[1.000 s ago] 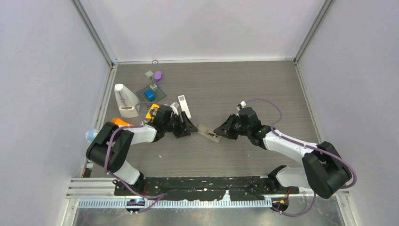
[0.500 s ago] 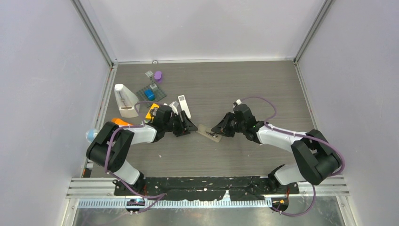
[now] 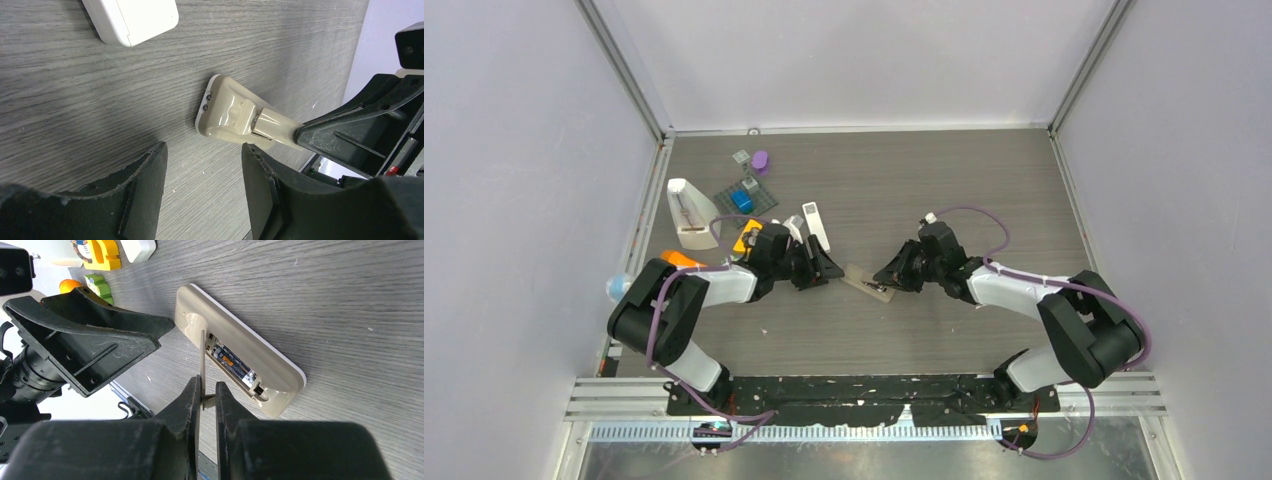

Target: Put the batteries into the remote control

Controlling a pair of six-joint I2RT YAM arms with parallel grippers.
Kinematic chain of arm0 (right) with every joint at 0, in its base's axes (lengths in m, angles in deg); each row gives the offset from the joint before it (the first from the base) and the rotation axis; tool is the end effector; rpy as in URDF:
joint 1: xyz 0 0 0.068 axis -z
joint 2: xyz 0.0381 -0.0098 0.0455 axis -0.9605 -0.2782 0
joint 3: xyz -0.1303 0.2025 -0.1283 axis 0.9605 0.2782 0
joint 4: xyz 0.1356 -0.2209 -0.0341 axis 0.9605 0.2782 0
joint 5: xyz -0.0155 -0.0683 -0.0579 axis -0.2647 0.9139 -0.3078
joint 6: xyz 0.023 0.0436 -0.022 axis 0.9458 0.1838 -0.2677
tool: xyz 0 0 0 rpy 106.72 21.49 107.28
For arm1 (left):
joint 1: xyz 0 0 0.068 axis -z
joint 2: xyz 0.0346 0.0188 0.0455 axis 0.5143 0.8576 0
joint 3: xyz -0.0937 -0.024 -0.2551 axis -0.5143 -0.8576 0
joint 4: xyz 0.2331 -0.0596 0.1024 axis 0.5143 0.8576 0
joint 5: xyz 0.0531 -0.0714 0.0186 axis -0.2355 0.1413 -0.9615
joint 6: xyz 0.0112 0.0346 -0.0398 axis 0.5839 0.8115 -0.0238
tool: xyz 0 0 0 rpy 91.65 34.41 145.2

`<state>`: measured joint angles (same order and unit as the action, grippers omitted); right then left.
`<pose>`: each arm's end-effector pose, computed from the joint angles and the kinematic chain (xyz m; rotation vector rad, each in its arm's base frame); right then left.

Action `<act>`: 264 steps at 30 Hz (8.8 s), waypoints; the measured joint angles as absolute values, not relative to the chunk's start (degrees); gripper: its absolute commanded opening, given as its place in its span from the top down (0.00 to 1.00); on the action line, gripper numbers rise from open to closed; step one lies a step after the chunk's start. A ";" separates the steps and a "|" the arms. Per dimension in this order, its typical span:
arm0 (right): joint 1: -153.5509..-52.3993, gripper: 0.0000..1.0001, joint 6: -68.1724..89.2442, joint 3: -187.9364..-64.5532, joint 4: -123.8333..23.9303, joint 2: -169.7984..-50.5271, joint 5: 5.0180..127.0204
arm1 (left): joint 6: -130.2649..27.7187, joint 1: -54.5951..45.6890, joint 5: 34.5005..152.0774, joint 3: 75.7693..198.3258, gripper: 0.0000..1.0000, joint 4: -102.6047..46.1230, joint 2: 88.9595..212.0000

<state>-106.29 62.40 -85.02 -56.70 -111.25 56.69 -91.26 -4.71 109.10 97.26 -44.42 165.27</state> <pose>0.2256 0.1557 0.1623 0.4105 2.5110 1.0797 0.2486 -0.1387 0.1343 -0.2986 2.4595 -1.1385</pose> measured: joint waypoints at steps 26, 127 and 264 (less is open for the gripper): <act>-106.29 0.95 63.77 -84.33 -57.73 -111.73 56.19 | -90.52 -4.71 109.10 97.28 0.43 -44.44 165.27; -105.62 0.50 69.19 -83.21 -53.44 -110.42 57.17 | -90.19 -4.71 109.02 97.28 0.43 -44.60 165.29; -105.20 0.73 58.70 -118.66 -65.49 -115.84 30.66 | -112.36 -9.61 127.90 105.91 0.19 -73.38 149.66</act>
<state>-105.20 58.70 -118.66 -65.49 -115.84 30.66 -112.36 -9.61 127.90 105.91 -73.38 149.66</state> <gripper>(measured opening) 0.563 0.888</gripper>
